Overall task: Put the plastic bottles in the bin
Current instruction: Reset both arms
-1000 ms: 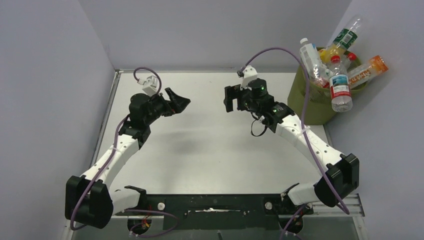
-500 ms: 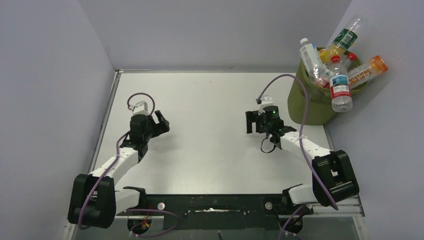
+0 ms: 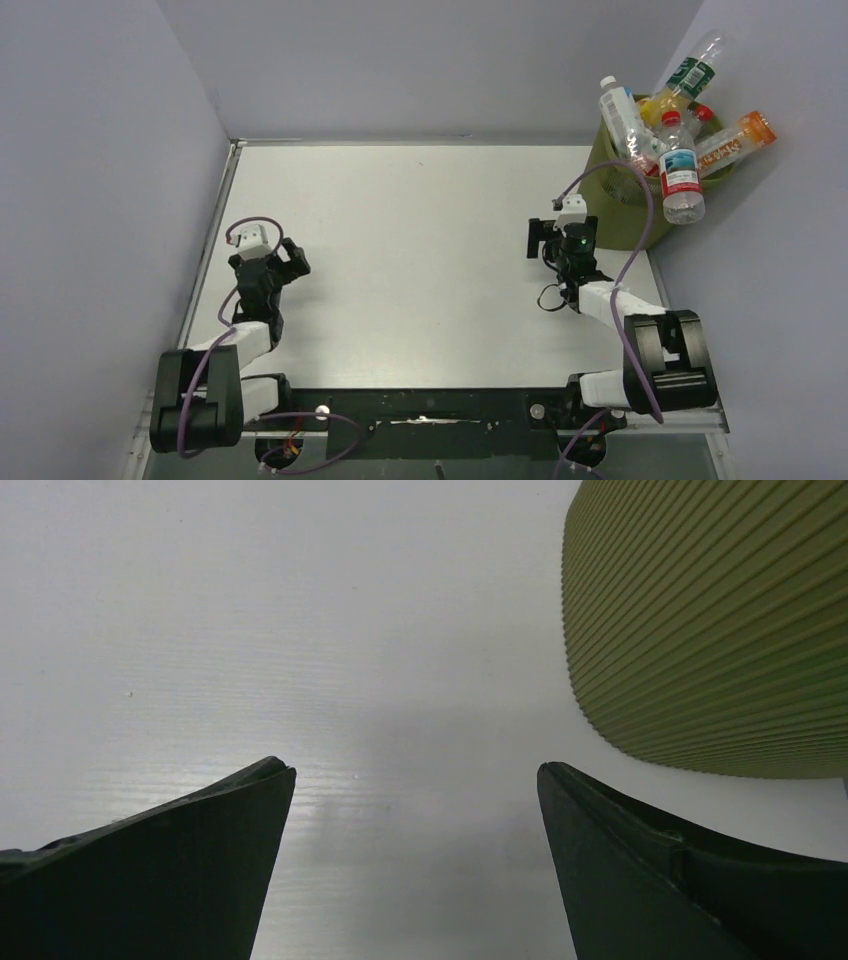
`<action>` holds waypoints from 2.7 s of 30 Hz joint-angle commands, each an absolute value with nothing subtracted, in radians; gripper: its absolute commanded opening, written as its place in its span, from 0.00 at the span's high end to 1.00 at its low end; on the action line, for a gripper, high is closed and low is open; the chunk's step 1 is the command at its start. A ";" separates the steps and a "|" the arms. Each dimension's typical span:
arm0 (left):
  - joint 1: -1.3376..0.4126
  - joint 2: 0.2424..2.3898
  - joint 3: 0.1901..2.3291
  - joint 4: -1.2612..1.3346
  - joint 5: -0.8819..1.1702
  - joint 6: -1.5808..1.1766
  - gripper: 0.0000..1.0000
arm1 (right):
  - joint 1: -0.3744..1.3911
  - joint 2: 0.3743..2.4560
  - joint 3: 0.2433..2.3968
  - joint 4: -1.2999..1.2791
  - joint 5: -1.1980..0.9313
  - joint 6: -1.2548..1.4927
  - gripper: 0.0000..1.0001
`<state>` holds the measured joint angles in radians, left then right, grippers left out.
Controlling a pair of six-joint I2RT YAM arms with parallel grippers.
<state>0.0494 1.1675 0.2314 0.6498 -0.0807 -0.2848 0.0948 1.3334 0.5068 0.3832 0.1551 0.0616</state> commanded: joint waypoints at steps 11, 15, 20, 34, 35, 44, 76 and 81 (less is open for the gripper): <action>0.167 1.413 0.250 0.999 0.065 -0.290 0.11 | 0.054 1.391 0.404 0.745 0.218 -0.055 0.02; 0.187 1.422 0.242 1.018 0.113 -0.292 0.11 | 0.054 1.425 0.369 0.805 0.232 -0.024 0.02; 0.189 1.363 0.170 1.096 0.110 -0.296 0.11 | 0.066 1.422 0.360 0.823 0.265 -0.018 0.02; 0.190 1.302 0.127 1.089 0.118 -0.304 0.11 | 0.053 1.475 0.309 1.029 0.438 -0.050 0.02; 0.190 1.298 0.124 1.089 0.116 -0.305 0.11 | 0.042 1.489 0.301 1.061 0.436 -0.046 0.02; 0.190 1.282 0.112 1.095 0.110 -0.308 0.11 | -0.037 1.473 0.204 1.200 0.329 0.013 0.02; 0.282 1.371 0.144 1.171 0.102 -0.297 0.11 | -0.153 1.530 0.247 1.163 0.020 0.030 0.02; 0.290 1.483 0.173 1.250 0.109 -0.285 0.11 | -0.156 1.530 0.247 1.161 0.018 0.031 0.02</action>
